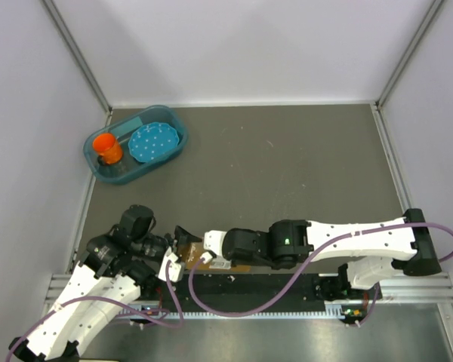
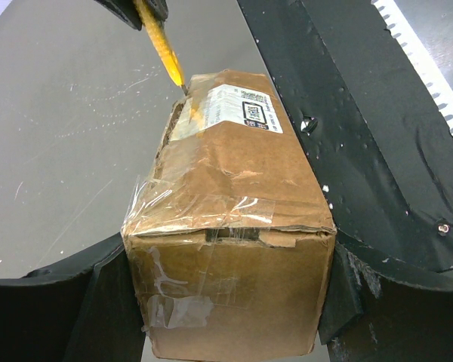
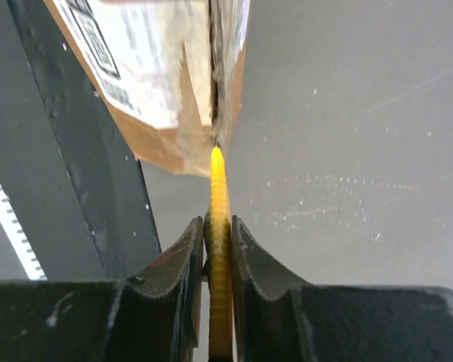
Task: Unpack the express box
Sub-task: Cut the express box at the center of the board.
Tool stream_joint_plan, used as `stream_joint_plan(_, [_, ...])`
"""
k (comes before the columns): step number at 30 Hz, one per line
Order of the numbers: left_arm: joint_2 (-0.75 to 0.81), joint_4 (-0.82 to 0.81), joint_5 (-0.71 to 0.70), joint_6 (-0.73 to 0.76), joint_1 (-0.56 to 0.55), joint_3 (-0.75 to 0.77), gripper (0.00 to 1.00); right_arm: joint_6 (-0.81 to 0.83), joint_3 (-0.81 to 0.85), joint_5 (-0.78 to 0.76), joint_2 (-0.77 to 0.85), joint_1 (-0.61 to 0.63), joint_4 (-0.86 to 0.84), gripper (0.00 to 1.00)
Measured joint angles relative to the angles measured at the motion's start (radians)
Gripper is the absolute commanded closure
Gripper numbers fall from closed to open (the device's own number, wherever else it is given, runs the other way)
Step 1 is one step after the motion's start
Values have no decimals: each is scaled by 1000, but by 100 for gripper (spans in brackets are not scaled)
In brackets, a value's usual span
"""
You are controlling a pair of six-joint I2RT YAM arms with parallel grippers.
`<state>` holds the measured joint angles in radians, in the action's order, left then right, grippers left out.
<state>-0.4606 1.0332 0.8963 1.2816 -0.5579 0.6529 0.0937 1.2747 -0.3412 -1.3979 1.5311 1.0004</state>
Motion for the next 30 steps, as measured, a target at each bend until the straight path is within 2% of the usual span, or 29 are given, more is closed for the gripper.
stream_joint_plan(16, [0,0,1,2,0,0,50,18,-25,-96,34,65,-352,100])
stream_joint_plan(23, [0,-1,1,1,0,0,50,7,-84,-109,52,65,-376,100])
stream_joint_plan(30, [0,-1,1,0,0,0,50,-5,-85,-109,193,65,-365,100])
